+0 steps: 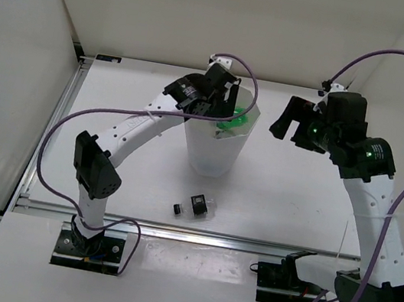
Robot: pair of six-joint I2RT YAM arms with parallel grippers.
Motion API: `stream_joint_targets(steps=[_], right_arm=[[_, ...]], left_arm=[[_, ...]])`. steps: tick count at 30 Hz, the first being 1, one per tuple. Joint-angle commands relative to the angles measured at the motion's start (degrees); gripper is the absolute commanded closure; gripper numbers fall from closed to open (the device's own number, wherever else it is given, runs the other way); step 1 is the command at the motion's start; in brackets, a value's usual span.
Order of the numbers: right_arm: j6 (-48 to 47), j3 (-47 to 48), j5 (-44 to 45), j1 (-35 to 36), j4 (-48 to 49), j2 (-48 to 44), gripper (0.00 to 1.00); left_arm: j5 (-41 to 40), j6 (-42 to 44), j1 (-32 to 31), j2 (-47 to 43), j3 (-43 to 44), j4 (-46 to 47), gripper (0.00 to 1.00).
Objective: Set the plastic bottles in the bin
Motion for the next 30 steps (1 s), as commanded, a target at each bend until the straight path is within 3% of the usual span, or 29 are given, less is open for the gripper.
stream_joint_targets(steps=[1, 6, 11, 14, 17, 21, 22, 24, 26, 30], right_arm=[[-1.01, -0.91, 0.70, -0.19, 0.54, -0.92, 0.00], [-0.48, 0.31, -0.53, -0.19, 1.07, -0.92, 0.00], [-3.29, 5.04, -8.78, 1.21, 1.69, -0.30, 0.00], [-2.68, 5.76, -8.79, 7.78, 1.07, -1.00, 0.00], [-4.69, 4.44, -11.41, 14.63, -0.07, -2.58, 0.00], [-12.50, 10.30, -15.56, 27.47, -6.99, 5.37, 0.00], [-16.18, 16.94, -12.86, 30.80, -9.36, 8.11, 0.00], [-19.98, 21.39, -9.96, 39.68, -14.13, 14.78, 0.00], [-23.14, 19.31, -9.07, 45.48, -12.83, 16.48, 0.00], [-25.79, 11.58, -5.19, 49.99, -10.80, 23.85, 0.00]], left_arm=[[-8.03, 0.09, -0.15, -8.15, 5.64, -1.25, 0.00], [-9.88, 3.95, -0.15, -15.09, 12.59, 1.19, 0.00], [-16.63, 2.48, 0.37, -27.81, 6.29, 5.77, 0.00], [-18.66, -2.88, 3.10, -35.71, -9.74, 4.82, 0.00], [-18.67, -13.77, 7.21, -42.66, -18.84, -1.85, 0.00], [-13.77, -23.45, 12.06, -49.70, -34.81, -7.40, 0.00], [-12.79, -25.90, 12.85, -50.69, -36.87, -8.11, 0.00], [-9.99, -27.67, 15.04, -52.01, -40.47, -9.95, 0.00], [-9.44, -29.69, 15.67, -52.54, -43.65, -11.62, 0.00], [-8.65, -31.37, 17.25, -51.93, -44.71, -14.96, 0.00]])
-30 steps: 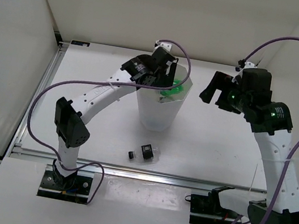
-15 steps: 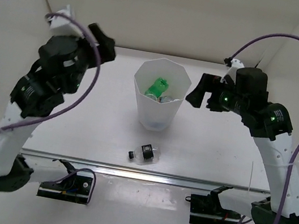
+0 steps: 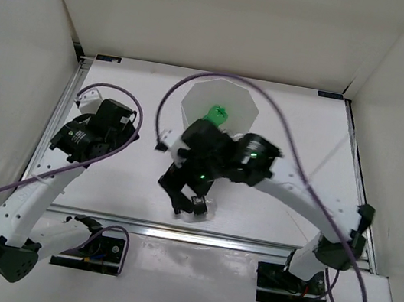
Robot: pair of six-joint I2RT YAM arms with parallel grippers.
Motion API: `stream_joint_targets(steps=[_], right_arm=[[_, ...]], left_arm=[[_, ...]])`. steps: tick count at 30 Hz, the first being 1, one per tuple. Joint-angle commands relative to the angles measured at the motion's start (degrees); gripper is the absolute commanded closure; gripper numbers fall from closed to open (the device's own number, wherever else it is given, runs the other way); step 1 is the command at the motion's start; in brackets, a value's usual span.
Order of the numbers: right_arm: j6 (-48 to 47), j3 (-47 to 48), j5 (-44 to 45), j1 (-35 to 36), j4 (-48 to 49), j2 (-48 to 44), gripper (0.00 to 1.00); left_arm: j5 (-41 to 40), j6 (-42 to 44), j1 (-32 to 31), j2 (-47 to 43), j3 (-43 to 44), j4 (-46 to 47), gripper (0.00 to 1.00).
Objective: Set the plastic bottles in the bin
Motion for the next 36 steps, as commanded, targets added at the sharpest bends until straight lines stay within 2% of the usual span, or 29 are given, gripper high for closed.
stream_joint_targets(steps=[1, 5, 11, 15, 20, 25, 31, 35, 36], right_arm=[[-4.79, -4.80, 3.55, 2.52, -2.47, 5.15, 0.00], [-6.19, -10.16, 7.23, 5.16, -0.19, 8.67, 0.04], [-6.02, -23.60, 24.79, 10.35, 11.40, 9.81, 0.06], [-5.14, -27.91, 25.88, 10.35, 17.91, 11.05, 0.06], [-9.09, -34.95, 30.26, 10.35, 28.81, 11.76, 0.06], [-11.28, -34.96, 30.27, 7.55, 33.90, 14.91, 0.06], [-12.43, -33.82, 27.12, 4.47, 33.75, 19.32, 0.06], [-8.04, -31.80, 21.06, 3.14, 29.45, 21.42, 0.14], [-7.43, -31.80, 19.65, 3.14, 28.57, 21.43, 0.20]], left_arm=[[0.12, -4.81, 0.69, -1.31, 0.69, -5.03, 0.00], [-1.56, -7.46, 0.69, -1.83, 1.30, -7.52, 0.00], [0.45, -7.98, 0.69, -5.70, -3.87, -6.64, 0.00], [3.71, -4.22, 0.69, -6.31, -5.20, -6.11, 0.00], [5.38, -0.78, 0.69, -4.99, -4.59, -6.81, 0.00], [5.38, 1.77, 0.69, -2.88, -2.92, -8.84, 0.00], [4.25, 3.97, 0.69, -2.88, -1.25, -10.24, 0.00], [1.26, 4.58, 1.74, -3.50, -0.19, -10.77, 0.00], [-0.05, 4.58, 1.74, -3.50, 0.42, -11.55, 0.00]])
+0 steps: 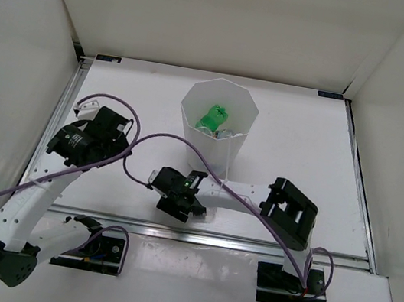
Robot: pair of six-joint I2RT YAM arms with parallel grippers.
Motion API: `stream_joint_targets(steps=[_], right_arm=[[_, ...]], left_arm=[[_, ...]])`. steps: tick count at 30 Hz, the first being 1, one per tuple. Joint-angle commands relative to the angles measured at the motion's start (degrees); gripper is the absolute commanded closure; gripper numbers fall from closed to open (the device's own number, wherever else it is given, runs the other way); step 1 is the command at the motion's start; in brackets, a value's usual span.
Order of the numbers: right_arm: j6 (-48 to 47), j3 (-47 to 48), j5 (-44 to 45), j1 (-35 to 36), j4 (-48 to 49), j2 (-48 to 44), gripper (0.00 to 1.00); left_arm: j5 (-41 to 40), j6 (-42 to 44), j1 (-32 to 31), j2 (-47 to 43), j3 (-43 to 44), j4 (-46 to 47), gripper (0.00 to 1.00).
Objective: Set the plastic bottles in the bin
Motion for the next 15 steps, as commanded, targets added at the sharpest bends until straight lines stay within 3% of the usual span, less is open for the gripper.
stream_joint_targets(steps=[1, 6, 7, 9, 11, 15], right_arm=[[3.46, 2.69, -6.06, -0.62, -3.33, 1.01, 0.24], [6.36, 6.72, -10.46, -0.62, -9.56, 0.48, 0.51], [7.93, 8.13, -10.99, -0.62, -10.97, 0.48, 0.65], [9.52, 11.29, -10.99, -0.62, -15.61, 0.48, 0.76], [10.93, 17.44, -10.99, 0.87, -19.14, -1.35, 0.82], [13.83, 32.80, -7.66, 4.04, -29.49, -4.26, 0.83]], left_arm=[[-3.91, 1.46, 0.54, -2.16, 3.76, -2.31, 0.00], [-7.68, 0.41, 1.24, -2.70, 6.06, -3.46, 0.00], [-8.74, -0.55, 1.24, -2.70, 6.93, -4.51, 0.00], [-10.85, -3.98, 1.24, -2.70, 7.82, -7.15, 0.00], [-12.09, -5.64, 1.24, -4.18, 8.34, -7.15, 0.00], [-13.41, -8.03, 1.24, -5.94, 8.34, -7.15, 0.00]])
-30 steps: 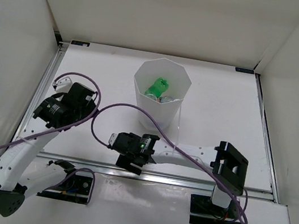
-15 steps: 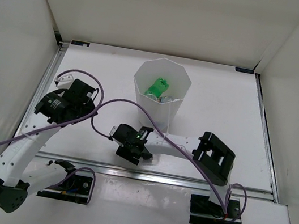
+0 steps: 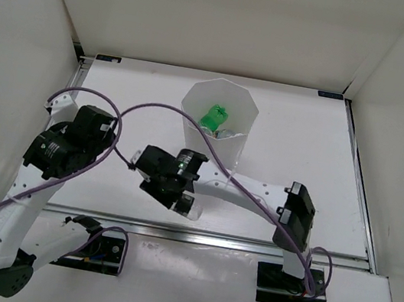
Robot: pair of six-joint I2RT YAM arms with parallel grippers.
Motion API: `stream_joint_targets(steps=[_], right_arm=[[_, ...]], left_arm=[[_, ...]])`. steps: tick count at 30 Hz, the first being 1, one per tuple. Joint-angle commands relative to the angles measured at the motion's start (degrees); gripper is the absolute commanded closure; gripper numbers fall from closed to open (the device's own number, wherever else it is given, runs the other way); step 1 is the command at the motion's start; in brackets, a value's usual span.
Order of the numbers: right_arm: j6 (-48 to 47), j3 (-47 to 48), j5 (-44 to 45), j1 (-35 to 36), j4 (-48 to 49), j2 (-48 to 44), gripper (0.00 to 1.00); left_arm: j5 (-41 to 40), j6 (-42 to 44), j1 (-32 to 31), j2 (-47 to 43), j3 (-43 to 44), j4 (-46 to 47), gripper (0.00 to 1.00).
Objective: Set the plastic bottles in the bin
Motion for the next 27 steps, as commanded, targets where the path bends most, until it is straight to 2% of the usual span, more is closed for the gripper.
stream_joint_targets(steps=[1, 2, 4, 6, 8, 10, 11, 14, 17, 19, 20, 21, 22, 24, 25, 27], right_arm=[[4.92, 14.11, 3.16, 2.29, -10.63, -4.83, 0.83], [5.45, 23.12, 4.48, 2.29, -12.39, -4.83, 0.83], [5.45, 32.39, 8.61, 0.98, -15.92, -4.83, 0.85], [1.87, 42.23, 15.26, -0.51, -14.45, -5.53, 0.85], [-0.86, 41.32, 18.10, -3.31, -9.36, -8.24, 0.85], [-2.63, 34.24, 19.00, -6.56, 0.45, -13.60, 0.84], [-2.63, 32.98, 17.87, -10.50, 2.86, -14.66, 0.81], [-2.63, 36.19, 13.65, -17.80, 4.91, -13.63, 0.78], [-3.68, 37.01, 12.32, -20.98, 5.52, -10.64, 0.73], [-2.91, 36.05, 10.48, -22.05, 5.52, -9.93, 0.62], [-2.38, 35.43, 9.69, -22.75, 5.52, -9.93, 0.51], [-1.76, 34.73, 9.68, -22.75, 5.52, -9.93, 0.29], [-0.97, 33.33, 9.68, -22.76, 4.91, -10.62, 0.21], [3.41, 32.18, 10.65, -23.37, 2.98, -12.21, 0.11], [5.69, 31.48, 11.52, -25.02, 2.10, -12.91, 0.00], [12.72, 31.47, 7.25, -27.49, -2.11, -14.76, 0.00]], left_arm=[[-3.48, -3.03, 0.22, -1.80, 1.77, -4.86, 0.00], [-3.49, -3.55, 0.22, -1.80, 1.77, -4.85, 0.00], [-3.49, -3.55, 0.22, -1.80, 1.15, -4.85, 0.00], [-3.49, -3.55, 0.22, -1.80, 1.15, -4.24, 0.00], [-3.49, -3.55, 0.22, -1.80, 0.63, -3.10, 0.00], [-2.96, -2.24, 0.22, -1.27, 0.10, -2.23, 0.00], [-2.27, -2.24, 0.22, -1.27, 0.10, -2.22, 0.00], [-0.68, -1.62, 0.22, -1.27, -0.52, -0.90, 0.00], [0.03, -1.09, 0.22, -0.74, -0.52, -0.38, 0.00], [0.73, -0.31, 0.22, -0.74, -1.05, 0.15, 0.00], [0.73, 0.39, 0.22, -0.74, -1.05, 0.76, 0.00], [0.73, 0.40, 0.22, -0.74, -1.05, 0.77, 0.00], [0.73, 1.01, 0.22, -0.74, -1.05, 1.38, 0.00], [0.73, 1.54, 0.22, -0.22, -0.34, 1.39, 0.00], [0.73, 1.54, 0.22, -0.21, 0.26, 1.91, 0.00], [0.73, 2.15, 0.22, -0.21, 0.80, 1.91, 0.00]])
